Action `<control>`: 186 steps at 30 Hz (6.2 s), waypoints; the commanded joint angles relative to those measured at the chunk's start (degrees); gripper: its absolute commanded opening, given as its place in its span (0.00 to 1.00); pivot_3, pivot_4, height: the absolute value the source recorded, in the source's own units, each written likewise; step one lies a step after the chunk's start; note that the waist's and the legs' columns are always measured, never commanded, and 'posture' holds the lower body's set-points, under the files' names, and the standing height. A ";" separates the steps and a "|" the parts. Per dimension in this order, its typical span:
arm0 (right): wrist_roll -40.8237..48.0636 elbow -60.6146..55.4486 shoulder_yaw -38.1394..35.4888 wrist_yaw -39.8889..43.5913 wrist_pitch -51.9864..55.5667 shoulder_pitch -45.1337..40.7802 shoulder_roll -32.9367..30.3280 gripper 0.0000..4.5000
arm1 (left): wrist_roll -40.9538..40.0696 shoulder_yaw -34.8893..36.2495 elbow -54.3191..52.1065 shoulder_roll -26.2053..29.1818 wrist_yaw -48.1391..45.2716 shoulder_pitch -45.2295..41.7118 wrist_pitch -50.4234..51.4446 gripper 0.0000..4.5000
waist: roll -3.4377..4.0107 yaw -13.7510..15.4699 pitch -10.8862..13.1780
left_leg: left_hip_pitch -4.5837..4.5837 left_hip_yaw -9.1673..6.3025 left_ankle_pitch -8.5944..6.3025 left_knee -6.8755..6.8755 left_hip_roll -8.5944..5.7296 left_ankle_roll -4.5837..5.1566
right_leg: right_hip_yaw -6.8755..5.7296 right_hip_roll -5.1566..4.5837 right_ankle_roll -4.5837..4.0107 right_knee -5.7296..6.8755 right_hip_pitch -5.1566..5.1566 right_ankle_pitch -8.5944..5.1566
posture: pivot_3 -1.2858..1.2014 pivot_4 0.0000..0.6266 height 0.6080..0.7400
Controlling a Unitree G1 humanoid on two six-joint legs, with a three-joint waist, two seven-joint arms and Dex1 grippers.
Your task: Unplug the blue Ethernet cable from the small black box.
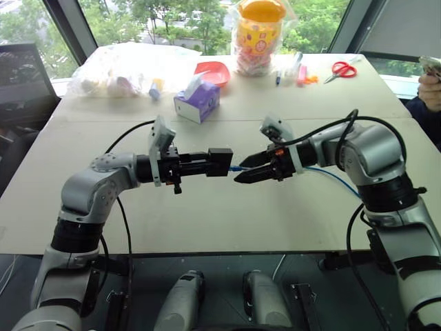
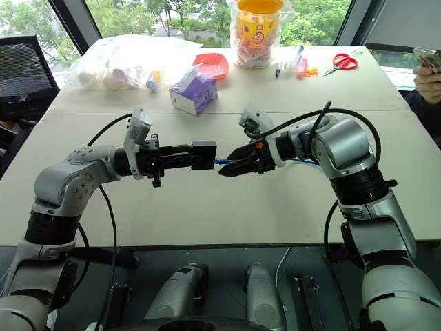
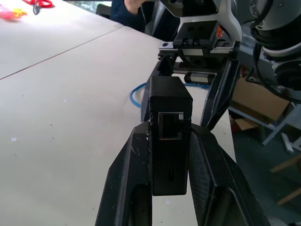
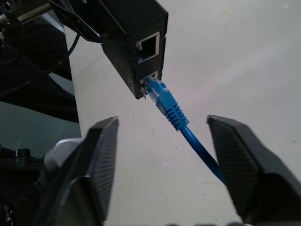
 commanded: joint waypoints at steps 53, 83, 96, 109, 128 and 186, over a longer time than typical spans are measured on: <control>-3.91 9.08 4.75 4.58 -12.84 -3.89 -4.65 0.01 | -2.82 2.35 -4.25 5.31 -2.99 2.92 -0.36 0.10 | 0.00 -0.09 0.00 | 0.00 0.00 0.00 0.00 0.01 0.00 | -0.01 0.02 0.02 0.02 -0.02 0.01 | 0.52 0.24 1.00; 4.24 1.71 3.28 2.15 0.04 -6.60 0.99 0.34 | -2.46 0.36 -4.82 1.86 -1.65 1.26 -0.72 0.10 | 0.00 -0.04 0.00 | -0.02 -0.01 0.00 0.00 0.01 0.00 | 0.00 0.02 0.02 0.05 -0.05 0.01 | 0.52 0.24 1.00; 3.55 0.86 5.04 3.17 -0.73 -6.63 0.66 0.03 | -3.32 0.84 -5.23 1.48 -1.45 1.13 0.11 0.10 | 0.00 -0.06 0.00 | -0.02 -0.01 0.00 0.00 0.01 0.00 | 0.00 0.02 0.02 0.05 -0.05 0.01 | 0.52 0.24 1.00; 6.52 -5.53 3.94 4.26 1.48 -8.73 0.74 0.03 | -10.15 2.91 -7.72 3.14 -4.57 0.37 6.73 0.10 | 0.00 -0.19 0.00 | -0.02 -0.02 0.00 -0.01 0.02 0.00 | 0.00 0.03 0.03 0.05 -0.06 0.01 | 0.52 0.24 1.00; 1.68 -2.47 7.36 4.76 -3.07 -4.66 -4.53 0.00 | -5.92 0.85 -7.86 6.53 -8.37 1.46 2.32 0.10 | 0.00 0.02 0.00 | -0.02 0.00 0.00 -0.01 0.01 0.00 | 0.00 0.01 0.01 0.04 -0.05 0.00 | 0.52 0.24 1.00; 6.83 -29.69 -25.55 -29.33 8.17 23.67 -5.44 0.94 | 17.96 -0.85 13.87 -2.71 1.11 2.67 -26.40 0.99 | 0.08 0.08 -0.06 | 0.04 -0.03 0.00 0.03 -0.01 0.07 | -0.02 -0.02 0.10 0.05 0.08 0.03 | 0.52 0.24 1.00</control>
